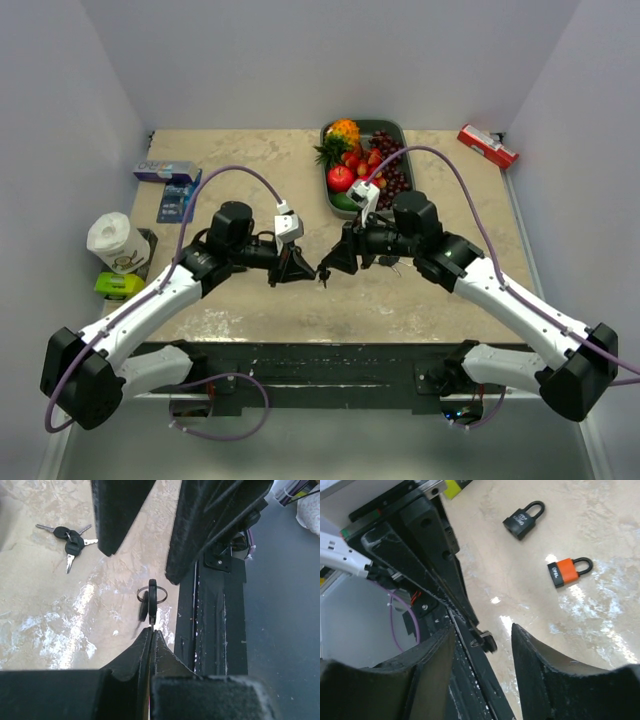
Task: Unlock with the key
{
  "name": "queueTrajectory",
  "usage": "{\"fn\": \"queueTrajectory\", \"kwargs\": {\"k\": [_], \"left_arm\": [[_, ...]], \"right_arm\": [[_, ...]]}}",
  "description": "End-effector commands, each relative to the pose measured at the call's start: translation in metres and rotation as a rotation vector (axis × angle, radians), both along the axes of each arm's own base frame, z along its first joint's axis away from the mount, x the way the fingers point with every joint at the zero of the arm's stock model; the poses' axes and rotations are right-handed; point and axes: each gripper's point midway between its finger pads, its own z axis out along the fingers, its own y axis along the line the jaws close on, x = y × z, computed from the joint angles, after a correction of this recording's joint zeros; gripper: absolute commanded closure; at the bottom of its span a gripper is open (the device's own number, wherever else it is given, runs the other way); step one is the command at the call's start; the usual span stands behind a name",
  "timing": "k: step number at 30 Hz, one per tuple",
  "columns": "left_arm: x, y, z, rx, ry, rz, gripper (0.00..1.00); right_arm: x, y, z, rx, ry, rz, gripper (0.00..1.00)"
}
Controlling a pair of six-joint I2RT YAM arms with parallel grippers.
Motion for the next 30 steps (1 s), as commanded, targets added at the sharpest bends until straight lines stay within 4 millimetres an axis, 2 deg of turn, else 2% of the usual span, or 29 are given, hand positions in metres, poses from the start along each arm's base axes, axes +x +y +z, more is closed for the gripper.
{"fn": "queueTrajectory", "kwargs": {"k": [1, 5, 16, 19, 22, 23, 25, 26, 27, 29, 30], "left_arm": [[0.0, -0.006, 0.018, -0.037, -0.058, -0.053, 1.0], [0.0, -0.006, 0.017, -0.035, -0.053, -0.054, 1.0], [-0.001, -0.007, 0.017, -0.038, -0.05, -0.061, 1.0], [-0.001, -0.007, 0.018, -0.036, -0.053, -0.057, 1.0], [0.002, -0.006, 0.018, -0.033, -0.059, -0.04, 1.0], [0.004, -0.006, 0.02, -0.034, -0.068, -0.031, 1.0], [0.008, -0.005, 0.023, -0.033, -0.08, -0.004, 1.0], [0.014, -0.004, 0.026, -0.03, -0.097, 0.028, 0.95], [0.014, -0.003, 0.03, -0.035, -0.106, 0.045, 0.68], [0.023, 0.0, 0.038, -0.046, -0.144, 0.108, 0.42], [0.023, 0.003, 0.046, -0.069, -0.158, 0.13, 0.25]], "right_arm": [[-0.017, 0.011, 0.004, 0.025, -0.032, 0.101, 0.5], [-0.019, 0.015, -0.005, -0.003, -0.03, 0.111, 0.58], [-0.023, 0.023, -0.018, -0.03, -0.02, 0.134, 0.71], [-0.025, 0.025, -0.019, -0.03, -0.018, 0.145, 0.78], [-0.027, 0.025, -0.018, -0.022, -0.02, 0.154, 0.91], [-0.027, 0.026, -0.016, -0.01, -0.024, 0.151, 1.0], [-0.026, 0.026, -0.016, 0.004, -0.021, 0.137, 1.0], [-0.022, 0.027, -0.015, 0.012, -0.025, 0.115, 1.0], [-0.021, 0.028, -0.011, 0.054, -0.022, 0.09, 1.0], [-0.019, 0.03, -0.005, 0.115, -0.022, 0.062, 1.0], [-0.02, 0.032, 0.006, 0.193, -0.027, 0.049, 1.0]]}}
